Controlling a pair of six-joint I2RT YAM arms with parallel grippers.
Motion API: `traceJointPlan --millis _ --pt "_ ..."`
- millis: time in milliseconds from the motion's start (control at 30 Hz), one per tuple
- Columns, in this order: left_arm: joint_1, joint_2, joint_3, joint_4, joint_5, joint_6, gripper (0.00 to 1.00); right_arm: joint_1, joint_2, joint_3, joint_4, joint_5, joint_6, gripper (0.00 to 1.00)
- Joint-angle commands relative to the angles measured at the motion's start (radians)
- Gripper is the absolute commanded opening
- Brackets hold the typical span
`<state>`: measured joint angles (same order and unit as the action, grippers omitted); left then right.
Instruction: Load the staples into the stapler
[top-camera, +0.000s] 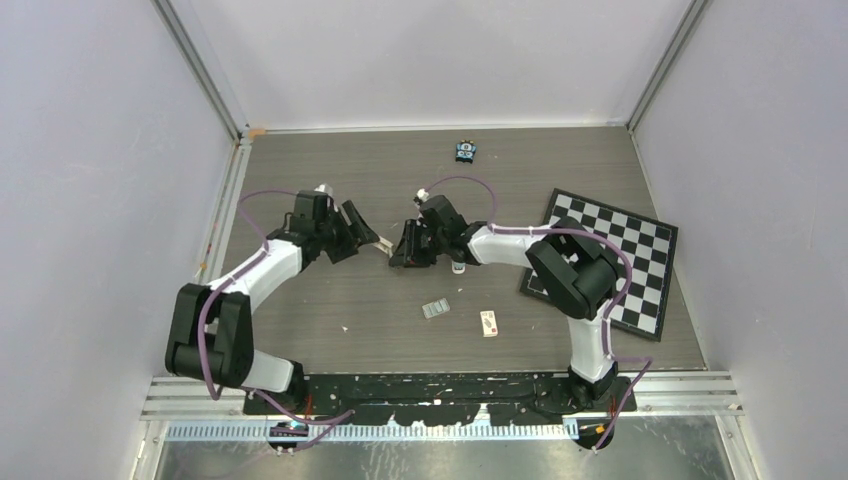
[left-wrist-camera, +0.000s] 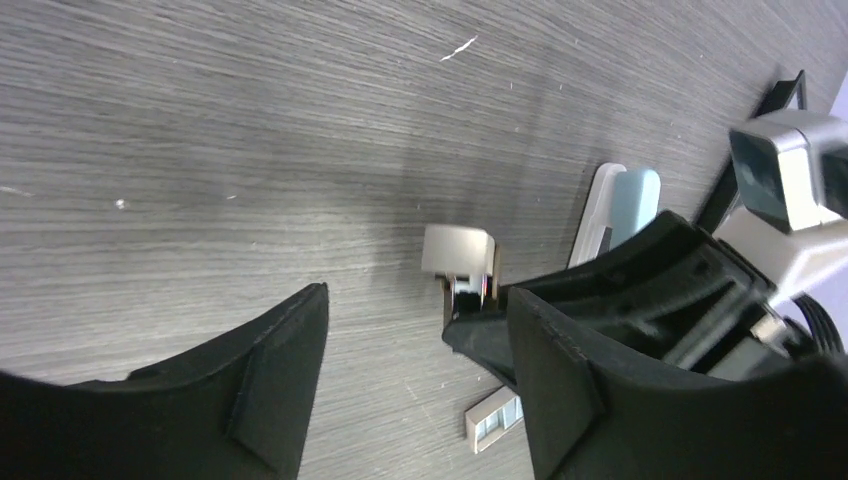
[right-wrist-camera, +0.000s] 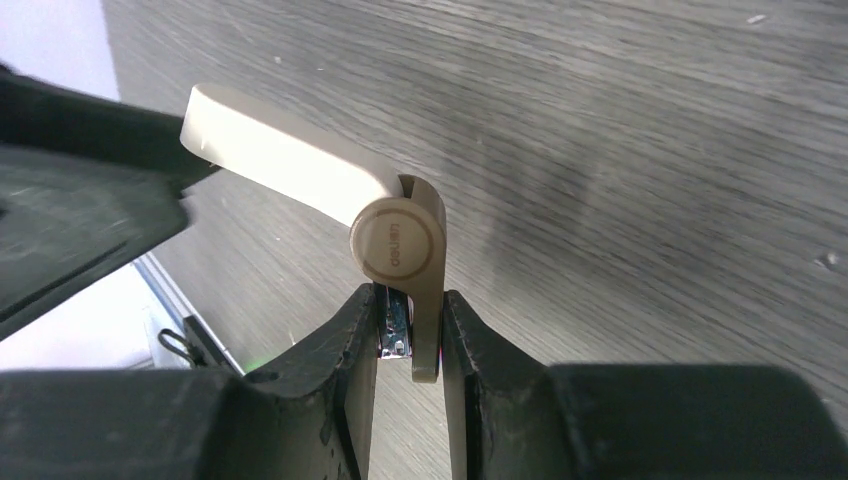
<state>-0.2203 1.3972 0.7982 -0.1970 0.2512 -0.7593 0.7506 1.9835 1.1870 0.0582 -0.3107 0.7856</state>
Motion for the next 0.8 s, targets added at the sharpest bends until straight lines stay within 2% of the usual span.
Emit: traceJointPlan --millis 0,133,467,667,767 --pt "-0.017 0.059 0.027 0.125 -0.001 -0.052 0.65 0.002 -0.085 -0.031 0.152 -0.035 0.019 0.26" --pt "-0.055 0.126 0.054 0.132 0.024 -0.062 0.61 0.002 -0.105 -0.037 0.137 -0.025 -0.004 0.26" --pt "-0.077 0.144 0.068 0.152 -0.011 -0.075 0.57 0.003 -0.109 -0.049 0.132 -0.010 -0.018 0.26" --pt "-0.077 0.135 0.065 0.158 -0.030 -0.069 0.24 0.002 -0.104 -0.044 0.127 -0.020 -0.022 0.28" --pt "-0.078 0.121 0.081 0.122 -0.061 -0.039 0.10 0.002 -0.109 -0.037 0.080 0.006 -0.028 0.39"
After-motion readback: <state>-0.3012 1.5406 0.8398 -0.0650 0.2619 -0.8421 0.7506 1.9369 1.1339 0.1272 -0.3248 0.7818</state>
